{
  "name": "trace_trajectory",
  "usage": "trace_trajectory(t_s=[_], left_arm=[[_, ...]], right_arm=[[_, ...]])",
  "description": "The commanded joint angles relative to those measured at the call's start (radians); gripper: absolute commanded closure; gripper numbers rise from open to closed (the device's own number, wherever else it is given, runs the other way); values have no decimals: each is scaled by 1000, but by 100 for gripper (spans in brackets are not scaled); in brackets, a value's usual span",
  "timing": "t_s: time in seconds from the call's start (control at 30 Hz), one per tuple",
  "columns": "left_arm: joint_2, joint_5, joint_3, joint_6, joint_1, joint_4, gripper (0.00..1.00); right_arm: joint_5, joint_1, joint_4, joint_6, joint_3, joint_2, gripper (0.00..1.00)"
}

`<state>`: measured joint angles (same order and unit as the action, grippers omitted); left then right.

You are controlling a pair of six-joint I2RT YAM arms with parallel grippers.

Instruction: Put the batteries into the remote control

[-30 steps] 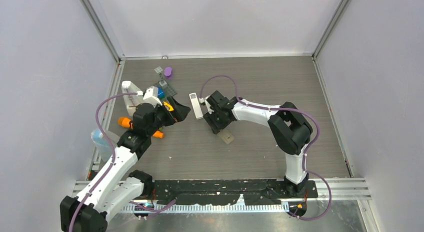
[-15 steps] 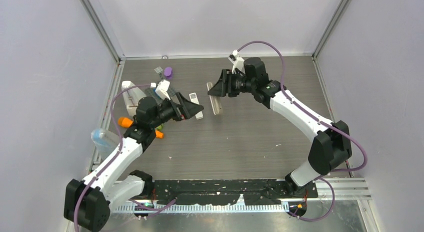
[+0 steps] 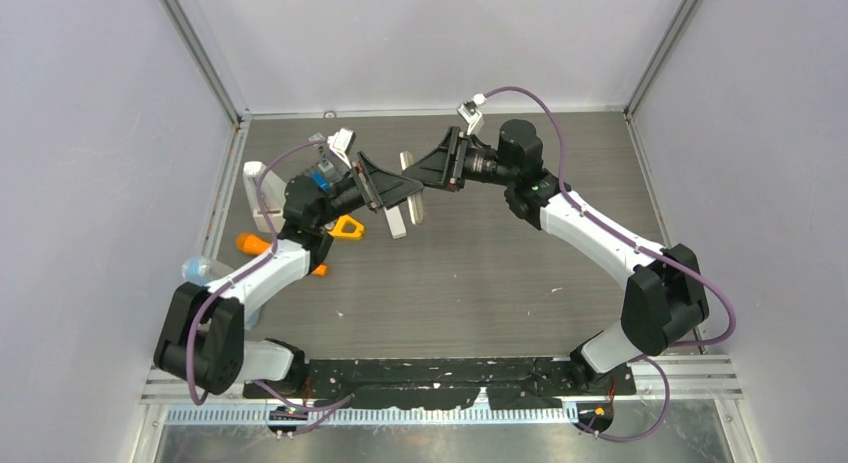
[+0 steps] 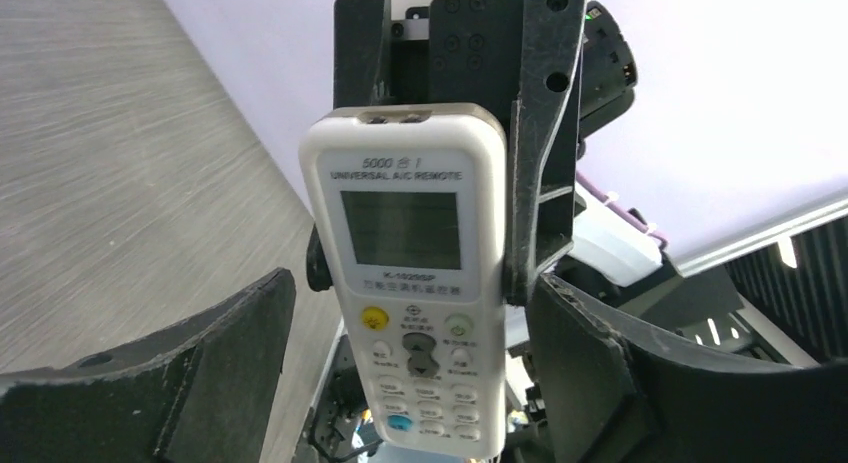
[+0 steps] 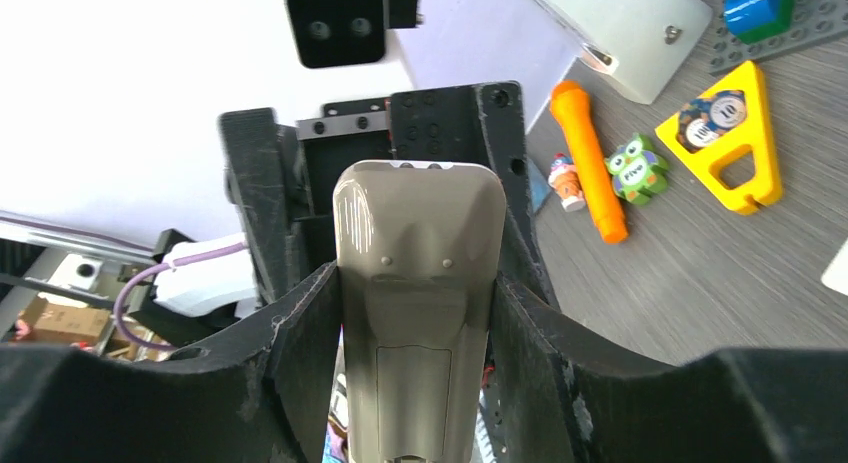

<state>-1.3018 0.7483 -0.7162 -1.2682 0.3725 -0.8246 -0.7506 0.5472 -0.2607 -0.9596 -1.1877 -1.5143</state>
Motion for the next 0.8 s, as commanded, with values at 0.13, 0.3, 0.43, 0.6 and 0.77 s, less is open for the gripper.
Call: trace_trajectory(t_s=[0.13,0.3,0.43,0.6,0.77], left_arm=[[-92,-2,27,-261,2,-448,27],[-78,-4,27,-221,3,-378,45],[-74,-6,27,-202,3,-339,71],[-72,-5,23,-164,3,-276,100],[-44,-8,18,-92,3,-168,100]], right_arm=[[-43,0,-232,-169,25,20,73],[-37,0,-275,-203,32,5,71],[-30,0,-290,-210,40,2,66],[16,-2,-245,-177,63,17,39],[48,-20,-202,-165,87,29,26]])
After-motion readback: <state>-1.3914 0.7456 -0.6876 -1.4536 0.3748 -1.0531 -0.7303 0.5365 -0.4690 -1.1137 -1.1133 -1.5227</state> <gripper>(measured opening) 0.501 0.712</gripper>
